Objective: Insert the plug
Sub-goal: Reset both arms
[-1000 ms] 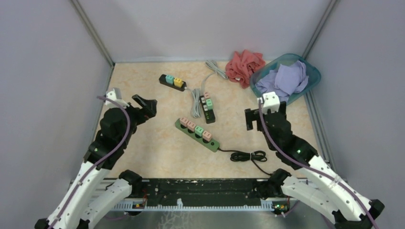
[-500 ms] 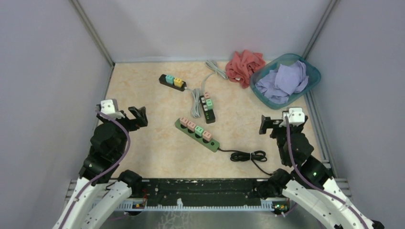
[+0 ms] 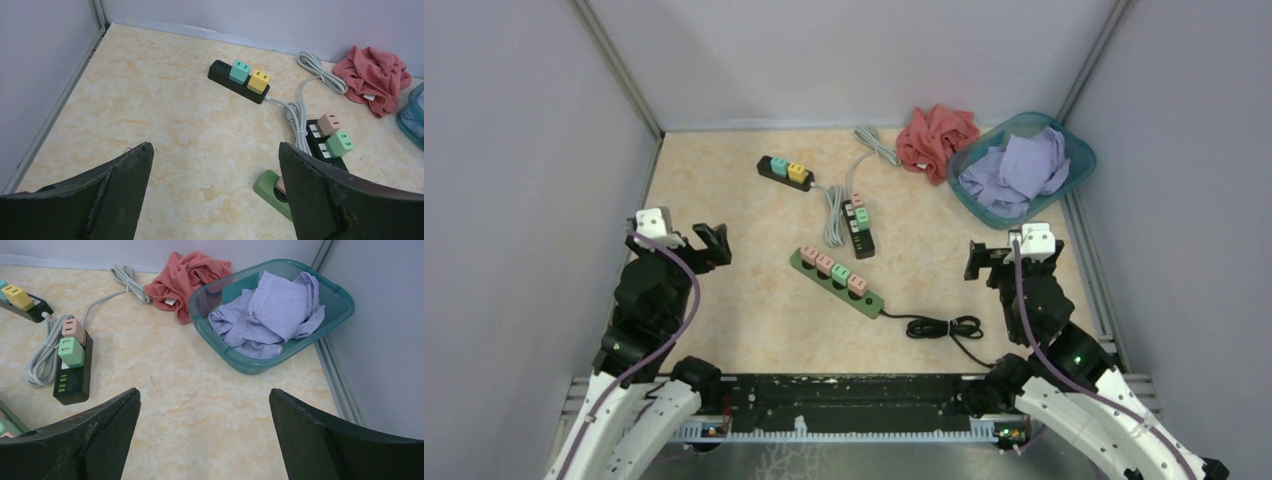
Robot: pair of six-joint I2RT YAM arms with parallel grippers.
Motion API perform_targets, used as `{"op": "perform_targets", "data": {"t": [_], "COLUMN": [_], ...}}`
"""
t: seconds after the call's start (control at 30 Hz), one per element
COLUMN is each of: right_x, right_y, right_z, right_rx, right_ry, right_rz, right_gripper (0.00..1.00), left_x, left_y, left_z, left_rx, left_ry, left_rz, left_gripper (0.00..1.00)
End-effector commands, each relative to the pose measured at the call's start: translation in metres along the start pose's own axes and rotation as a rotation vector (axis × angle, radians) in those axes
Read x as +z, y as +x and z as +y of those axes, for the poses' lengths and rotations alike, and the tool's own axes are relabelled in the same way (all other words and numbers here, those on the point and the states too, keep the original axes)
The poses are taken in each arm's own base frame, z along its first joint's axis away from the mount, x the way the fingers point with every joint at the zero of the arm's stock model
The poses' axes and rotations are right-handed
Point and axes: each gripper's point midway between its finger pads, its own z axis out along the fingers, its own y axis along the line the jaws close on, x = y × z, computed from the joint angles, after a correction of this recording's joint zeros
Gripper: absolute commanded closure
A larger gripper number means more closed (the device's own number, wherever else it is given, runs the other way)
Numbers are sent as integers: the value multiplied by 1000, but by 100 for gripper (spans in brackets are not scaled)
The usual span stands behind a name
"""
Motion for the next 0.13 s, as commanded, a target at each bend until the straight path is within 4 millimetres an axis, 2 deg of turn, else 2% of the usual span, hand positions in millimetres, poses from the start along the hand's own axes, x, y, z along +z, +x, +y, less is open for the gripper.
{"op": "perform_targets", "data": {"t": [0.0,0.1], "right_x": [1,1], "right_y": [-9,-9], "right_z": [0,0], "right_rx": [8,2], "right_ry": [4,3], "right_rz": [-28,-27], "right_gripper": [1,1], "left_x": [0,1], "left_y": [-5,-6], "left_z": [-4,-1], "left_rx": [-3,-11], "left_ry": [31,17], "left_rz": [-24,-27], "left_gripper": [0,0]}}
